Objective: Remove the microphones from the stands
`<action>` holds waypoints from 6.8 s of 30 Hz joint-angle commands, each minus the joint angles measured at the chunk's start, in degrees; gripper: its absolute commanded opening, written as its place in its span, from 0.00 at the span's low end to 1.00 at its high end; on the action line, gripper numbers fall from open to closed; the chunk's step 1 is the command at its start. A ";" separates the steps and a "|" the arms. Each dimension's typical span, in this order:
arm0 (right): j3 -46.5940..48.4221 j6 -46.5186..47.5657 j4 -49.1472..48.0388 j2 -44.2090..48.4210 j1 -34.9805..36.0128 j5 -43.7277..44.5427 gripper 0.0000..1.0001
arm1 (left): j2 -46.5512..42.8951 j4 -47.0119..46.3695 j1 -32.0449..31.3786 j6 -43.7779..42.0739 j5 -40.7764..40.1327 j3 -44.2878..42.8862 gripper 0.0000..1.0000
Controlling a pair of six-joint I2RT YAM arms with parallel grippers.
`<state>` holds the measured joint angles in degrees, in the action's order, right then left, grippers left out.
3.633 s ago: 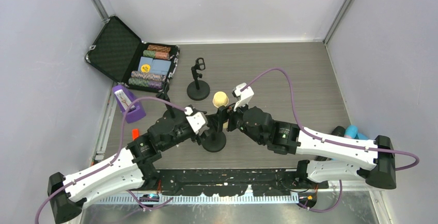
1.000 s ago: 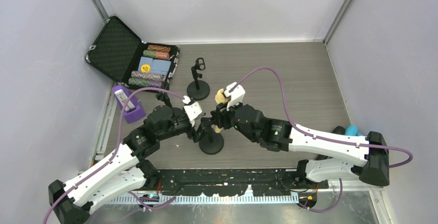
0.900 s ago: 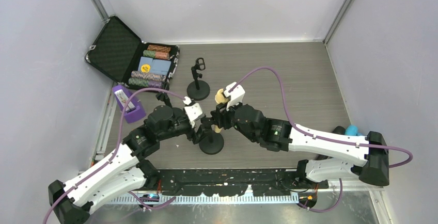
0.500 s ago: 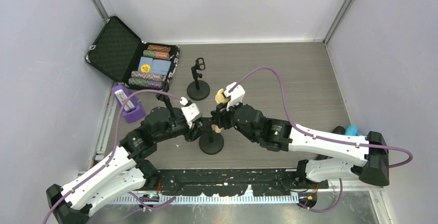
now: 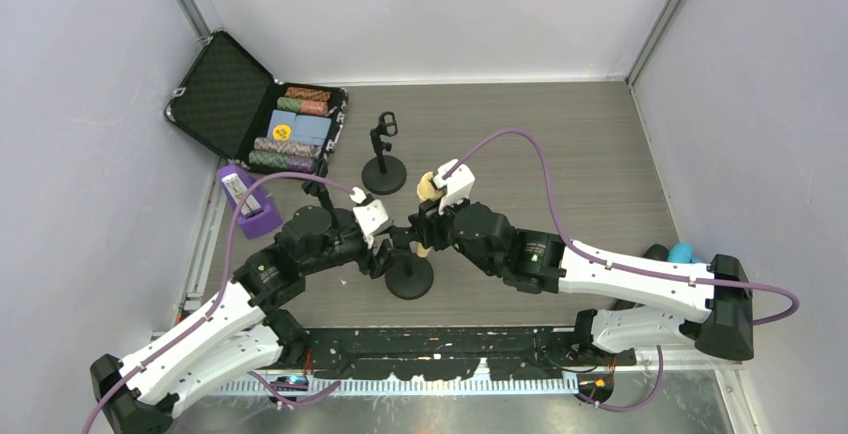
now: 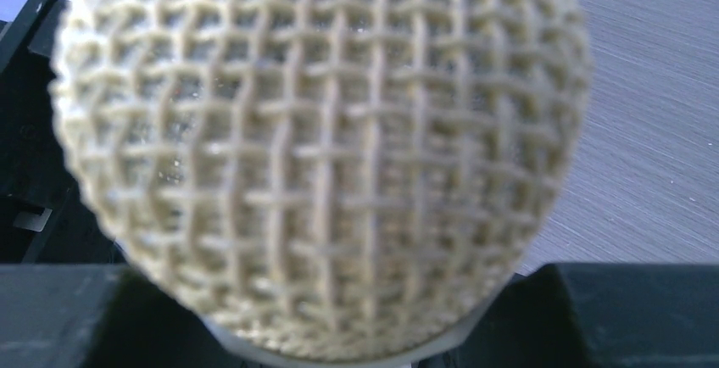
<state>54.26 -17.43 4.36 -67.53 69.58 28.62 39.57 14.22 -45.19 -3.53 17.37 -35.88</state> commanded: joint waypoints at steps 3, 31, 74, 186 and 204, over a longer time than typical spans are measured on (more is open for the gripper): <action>1.79 -0.69 -1.38 0.88 0.29 -0.21 0.38 | -0.93 -1.70 0.21 0.14 -0.35 -1.45 0.50; -5.19 -14.17 17.35 9.70 -14.19 10.10 0.31 | -3.23 -5.07 0.25 3.09 -2.89 -0.16 1.00; -2.45 -19.92 40.21 -24.11 -43.57 -9.45 0.57 | -10.58 6.98 0.19 5.96 -21.27 -5.25 1.00; -15.71 -42.96 -4.80 -1.83 -13.86 3.33 0.77 | 22.58 -8.73 14.87 43.70 -39.75 11.36 1.00; -13.49 -40.05 0.69 0.01 -13.95 6.65 0.77 | 28.13 -21.69 14.69 37.84 -21.16 9.92 1.00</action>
<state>37.56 -60.01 2.94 -70.11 55.51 31.44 70.83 -5.76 -30.61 35.40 -9.82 -24.34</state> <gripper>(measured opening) 0.770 0.995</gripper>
